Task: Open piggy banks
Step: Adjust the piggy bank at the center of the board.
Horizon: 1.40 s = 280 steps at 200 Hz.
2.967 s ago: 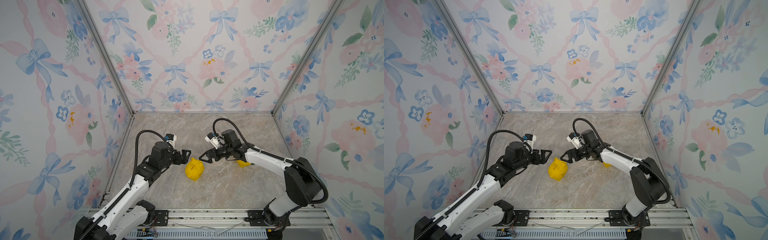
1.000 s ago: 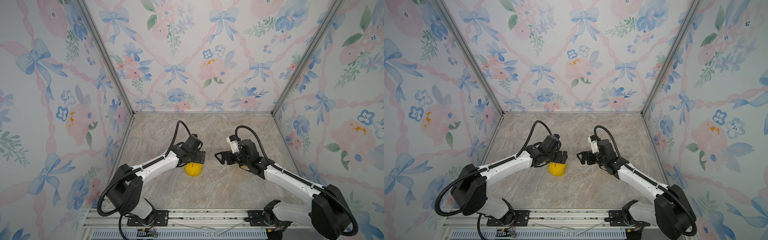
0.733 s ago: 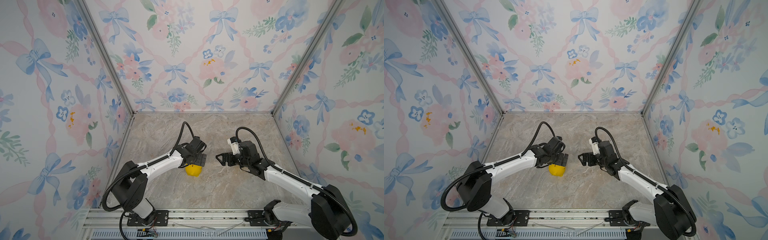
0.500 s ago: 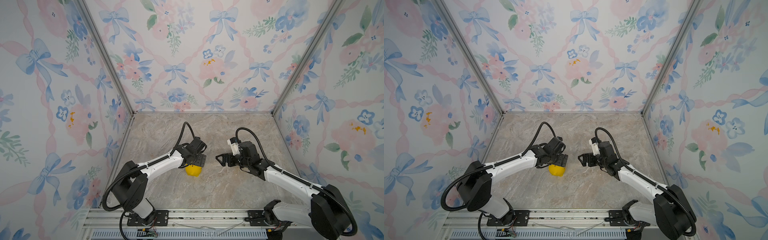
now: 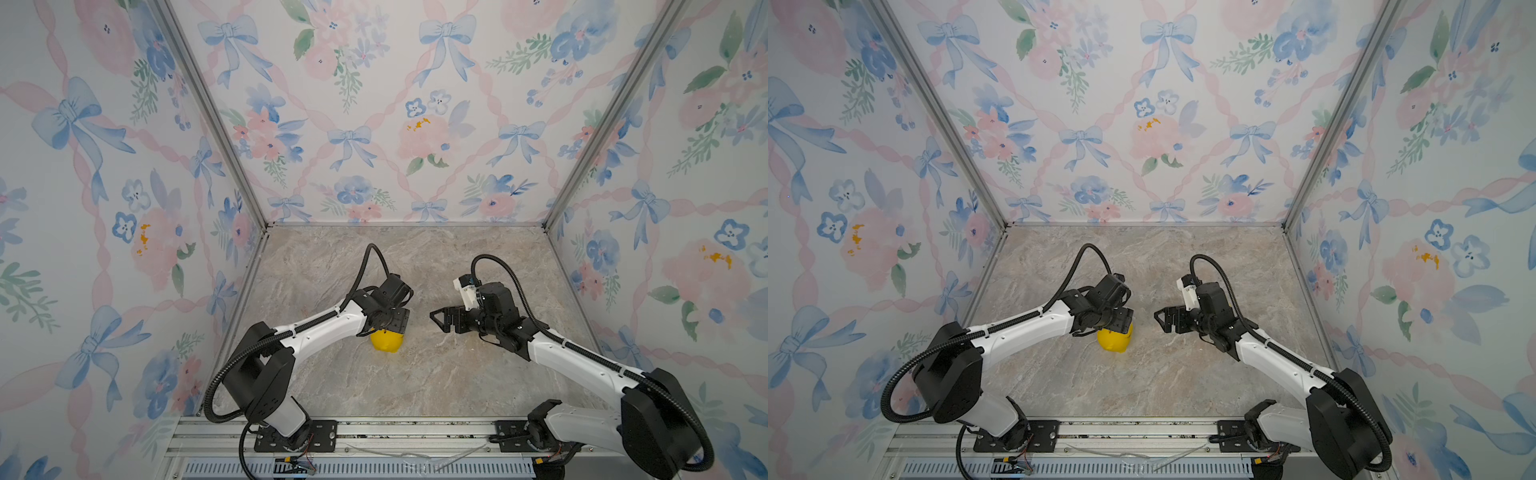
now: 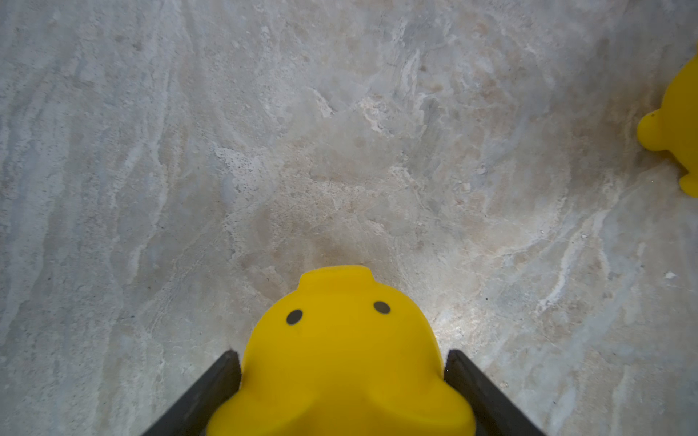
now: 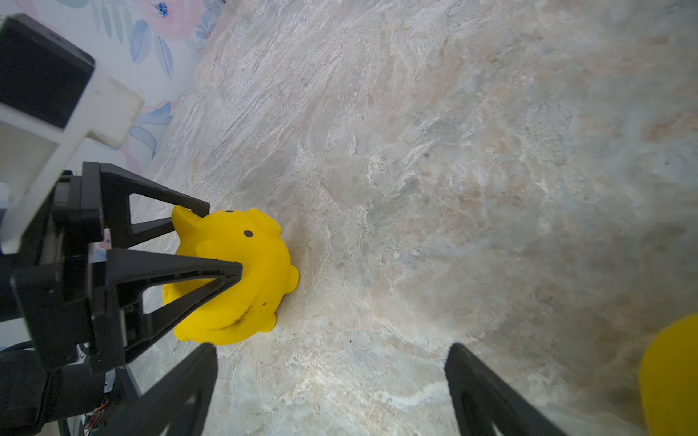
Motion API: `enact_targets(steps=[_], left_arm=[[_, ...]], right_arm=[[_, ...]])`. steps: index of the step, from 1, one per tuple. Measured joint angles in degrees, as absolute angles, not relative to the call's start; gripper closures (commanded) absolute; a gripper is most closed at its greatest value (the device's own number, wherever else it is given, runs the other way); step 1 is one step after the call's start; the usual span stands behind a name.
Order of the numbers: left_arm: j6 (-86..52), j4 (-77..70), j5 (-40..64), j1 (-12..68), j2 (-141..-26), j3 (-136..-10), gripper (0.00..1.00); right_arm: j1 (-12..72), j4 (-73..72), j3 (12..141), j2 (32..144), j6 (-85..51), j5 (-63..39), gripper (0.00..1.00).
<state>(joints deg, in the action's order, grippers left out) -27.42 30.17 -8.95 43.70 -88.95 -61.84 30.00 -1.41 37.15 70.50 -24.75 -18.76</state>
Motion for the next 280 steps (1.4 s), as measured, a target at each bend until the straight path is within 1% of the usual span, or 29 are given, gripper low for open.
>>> enact_targets(steps=[19,54,86,103,148,198,219,231,254,263,280], left_arm=[[-27.57,29.1,-4.27,42.72,-86.76,-61.63,0.28],[-30.39,18.39,8.67,38.74,-79.79,-56.58,0.28],[-33.93,8.4,18.17,37.87,-79.64,-51.66,0.29],[-35.75,4.19,21.58,37.45,-80.29,-49.21,0.28],[-37.69,-2.33,25.65,36.21,-83.44,-46.13,0.28],[-38.46,-5.54,26.74,34.0,-84.66,-42.44,0.27],[-39.31,-7.53,27.2,33.71,-84.71,-40.73,0.22],[-39.59,-8.21,27.38,33.69,-84.71,-40.23,0.14],[-40.1,-9.1,27.29,33.3,-84.71,-39.53,0.05],[-40.01,-9.13,27.14,32.91,-84.71,-39.03,0.02],[-40.18,-9.1,26.89,31.79,-84.71,-38.15,0.02]], right_arm=[[29.78,-2.44,37.15,70.5,-25.41,-20.16,0.04],[28.03,-2.63,37.12,70.24,-26.24,-20.82,0.04],[25.76,-2.22,36.29,67.22,-26.61,-20.8,0.04],[24.58,-1.32,36.18,65.41,-26.57,-20.82,0.04],[23.62,0.4,35.68,62.17,-25.69,-21.08,0.04],[23.7,-0.3,32.34,61.95,-25.76,-22.31,0.04],[24.23,-0.47,31.99,61.78,-25.71,-22.35,0.04],[24.62,-1.13,31.99,61.6,-25.69,-22.37,0.04],[25.89,-2.44,31.97,61.28,-25.69,-22.74,0.04],[26.37,-2.94,31.94,61.25,-25.69,-22.83,0.04],[27.14,-3.75,31.94,61.25,-25.69,-23.18,0.04]])
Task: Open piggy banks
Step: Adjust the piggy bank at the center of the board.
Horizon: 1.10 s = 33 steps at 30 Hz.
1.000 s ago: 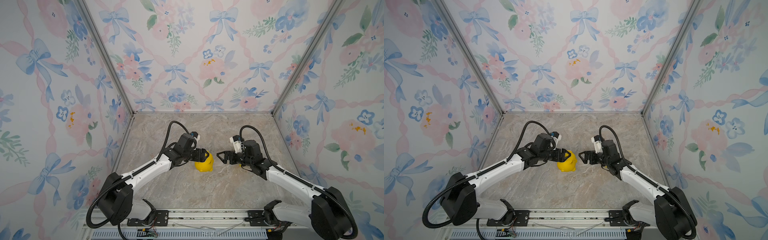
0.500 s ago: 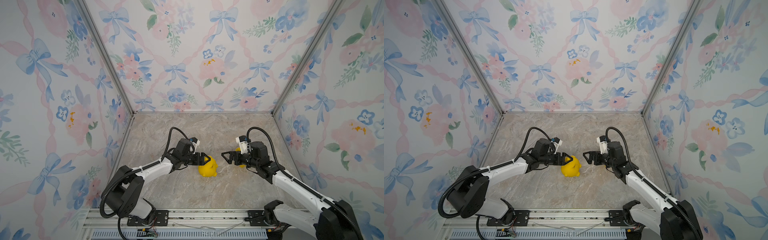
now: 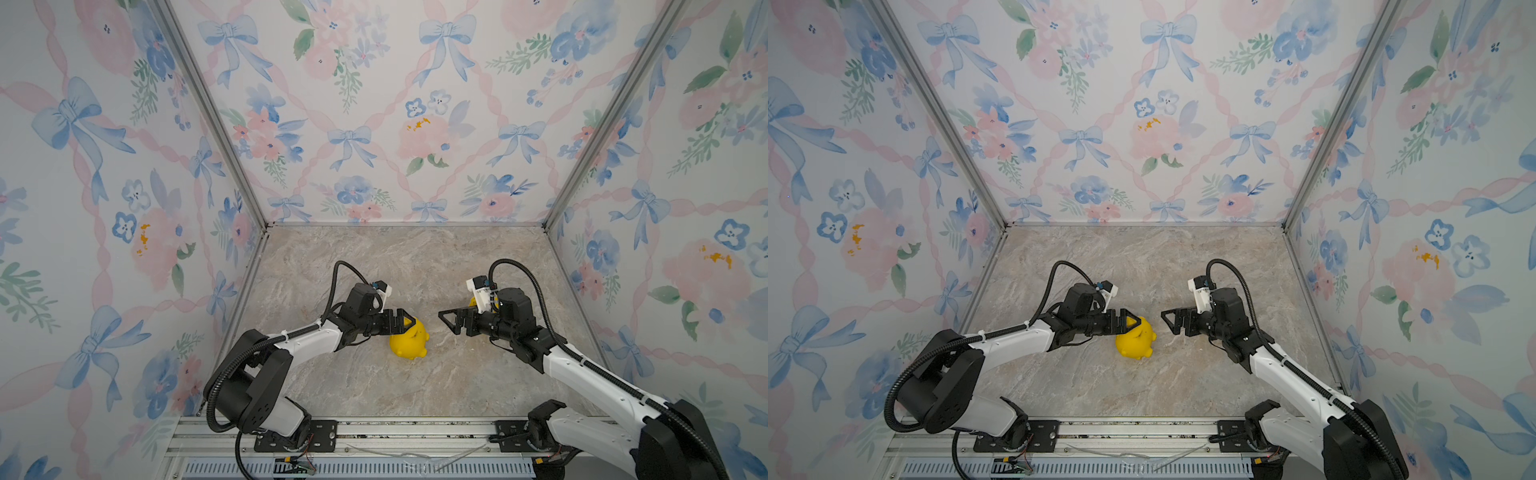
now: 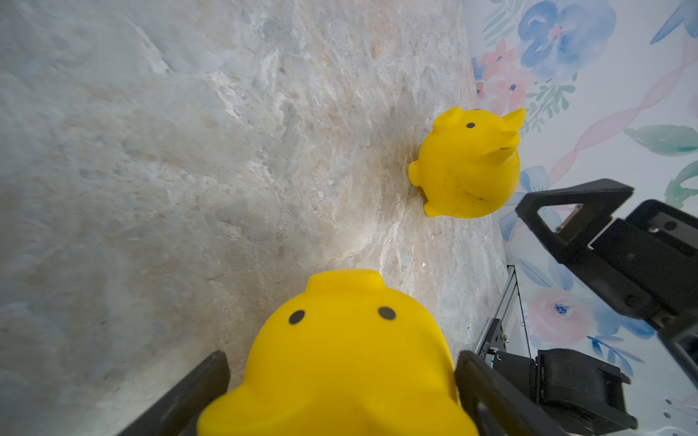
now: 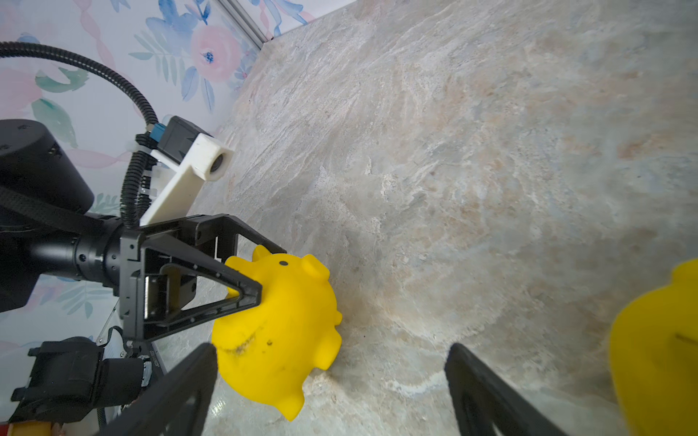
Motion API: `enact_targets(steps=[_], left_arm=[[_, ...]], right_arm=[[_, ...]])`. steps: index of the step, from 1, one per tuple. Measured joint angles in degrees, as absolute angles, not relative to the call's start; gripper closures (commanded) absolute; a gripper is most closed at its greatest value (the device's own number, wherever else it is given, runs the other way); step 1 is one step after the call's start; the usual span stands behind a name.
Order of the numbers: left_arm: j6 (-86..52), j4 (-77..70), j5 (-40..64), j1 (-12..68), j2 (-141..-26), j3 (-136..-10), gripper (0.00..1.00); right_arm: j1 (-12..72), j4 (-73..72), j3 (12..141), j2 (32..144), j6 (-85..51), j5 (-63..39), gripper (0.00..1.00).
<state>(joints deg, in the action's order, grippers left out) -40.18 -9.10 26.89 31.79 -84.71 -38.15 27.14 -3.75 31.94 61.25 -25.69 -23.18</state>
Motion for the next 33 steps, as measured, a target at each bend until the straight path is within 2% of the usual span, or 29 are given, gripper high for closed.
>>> enact_targets(steps=[19,33], left_arm=[[-37.93,-7.49,27.27,24.34,-81.14,-35.4,0.02],[-36.58,-5.56,25.8,22.98,-75.61,-32.75,0.02]], right_arm=[[33.12,-8.05,32.1,68.69,-25.69,-26.24,0.04],[35.42,-8.45,34.2,72.38,-24.82,-26.46,0.04]])
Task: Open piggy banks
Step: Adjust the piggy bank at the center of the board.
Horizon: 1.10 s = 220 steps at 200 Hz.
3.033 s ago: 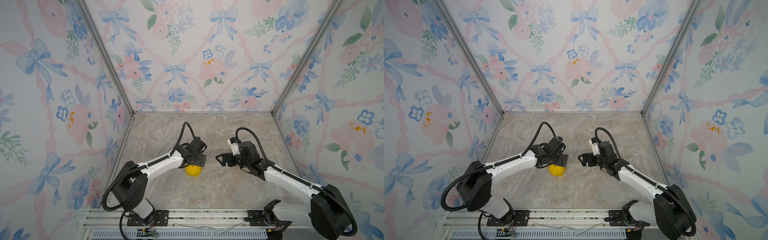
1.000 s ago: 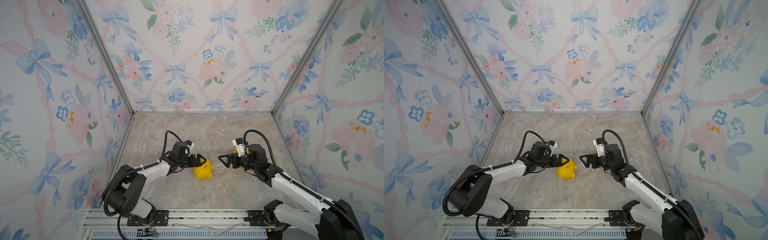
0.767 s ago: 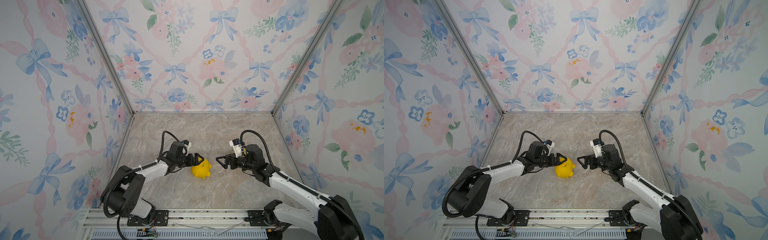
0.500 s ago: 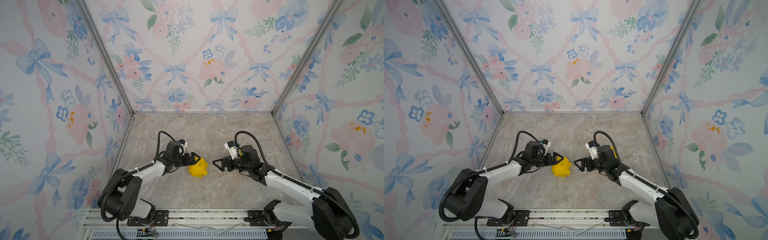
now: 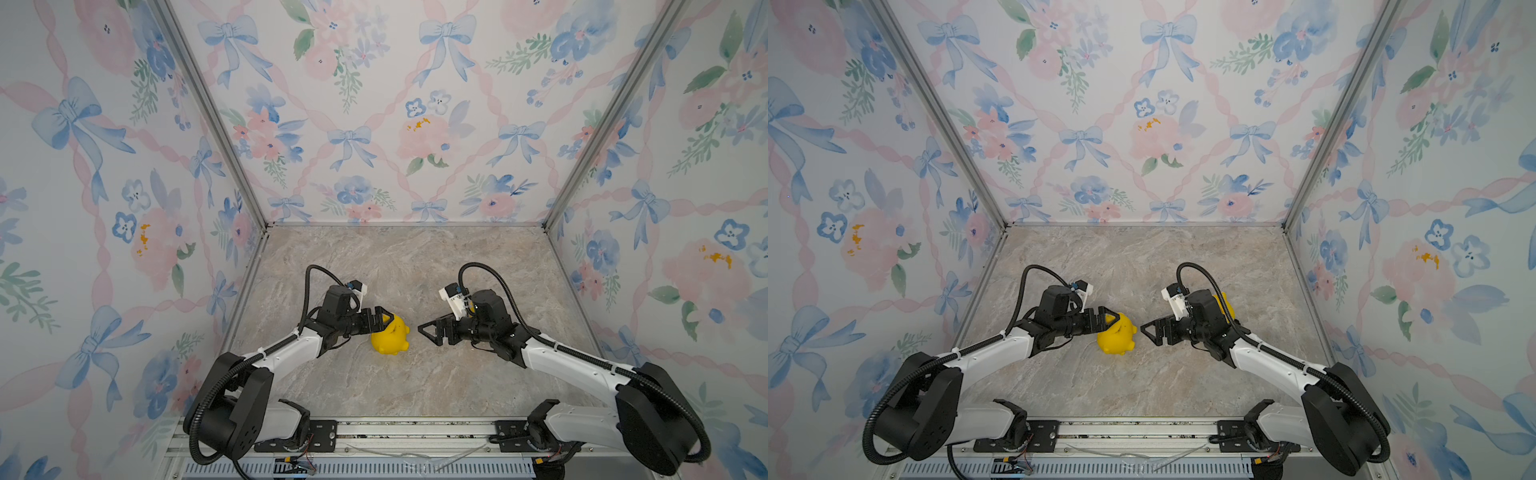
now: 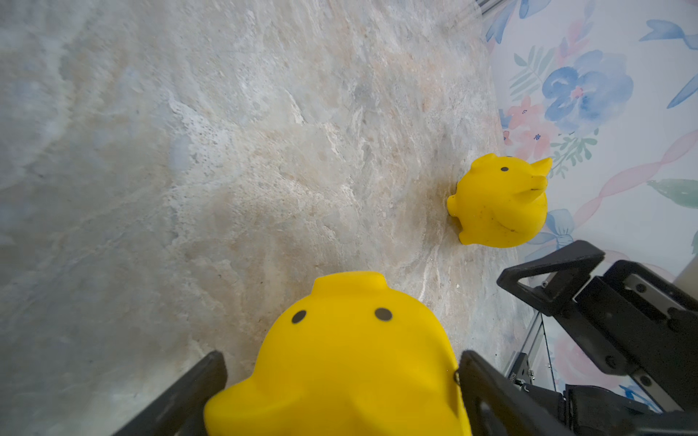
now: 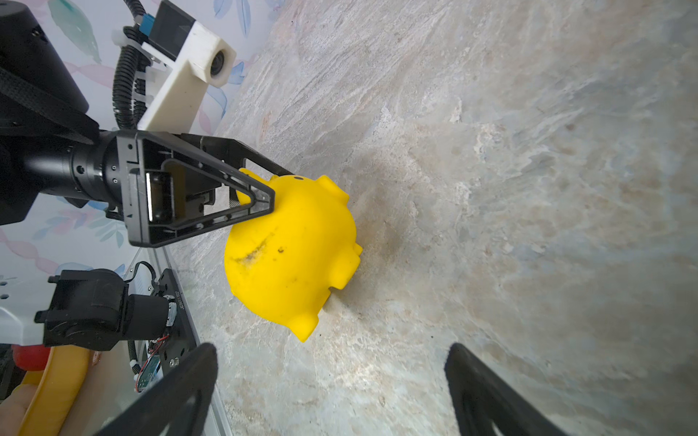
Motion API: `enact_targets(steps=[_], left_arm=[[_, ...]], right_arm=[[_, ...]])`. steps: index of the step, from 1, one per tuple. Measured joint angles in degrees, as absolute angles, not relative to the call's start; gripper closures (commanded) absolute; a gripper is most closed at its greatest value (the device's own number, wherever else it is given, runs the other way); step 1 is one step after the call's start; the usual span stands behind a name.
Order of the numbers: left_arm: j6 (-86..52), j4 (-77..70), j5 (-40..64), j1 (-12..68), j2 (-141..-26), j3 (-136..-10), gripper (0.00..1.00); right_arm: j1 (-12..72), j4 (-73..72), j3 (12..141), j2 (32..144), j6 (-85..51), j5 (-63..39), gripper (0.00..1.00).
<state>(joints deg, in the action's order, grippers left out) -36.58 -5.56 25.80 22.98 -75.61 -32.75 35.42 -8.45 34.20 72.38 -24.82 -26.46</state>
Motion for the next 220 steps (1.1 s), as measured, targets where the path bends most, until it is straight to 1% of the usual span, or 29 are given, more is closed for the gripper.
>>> enact_targets(steps=[54,99,158,196,220], left_arm=[[-37.23,-5.43,24.27,19.55,-74.63,-31.42,0.02],[-37.89,-3.36,21.23,16.08,-71.07,-30.37,0.02],[-37.98,1.1,20.29,15.81,-66.54,-30.37,0.02],[-37.98,4.38,20.14,15.81,-63.64,-30.39,0.02],[-38.0,5.74,20.88,15.81,-62.96,-30.39,0.02]], right_arm=[[36.82,-8.75,35.86,76.34,-24.45,-26.61,0.04],[36.97,-8.88,36.01,77.28,-24.43,-26.68,0.04],[37.85,-11.16,37.74,81.1,-24.51,-27.7,0.03],[39.97,-14.02,38.89,84.33,-25.21,-28.29,0.0],[40.91,-16.88,38.87,86.43,-26.94,-28.12,0.04]])
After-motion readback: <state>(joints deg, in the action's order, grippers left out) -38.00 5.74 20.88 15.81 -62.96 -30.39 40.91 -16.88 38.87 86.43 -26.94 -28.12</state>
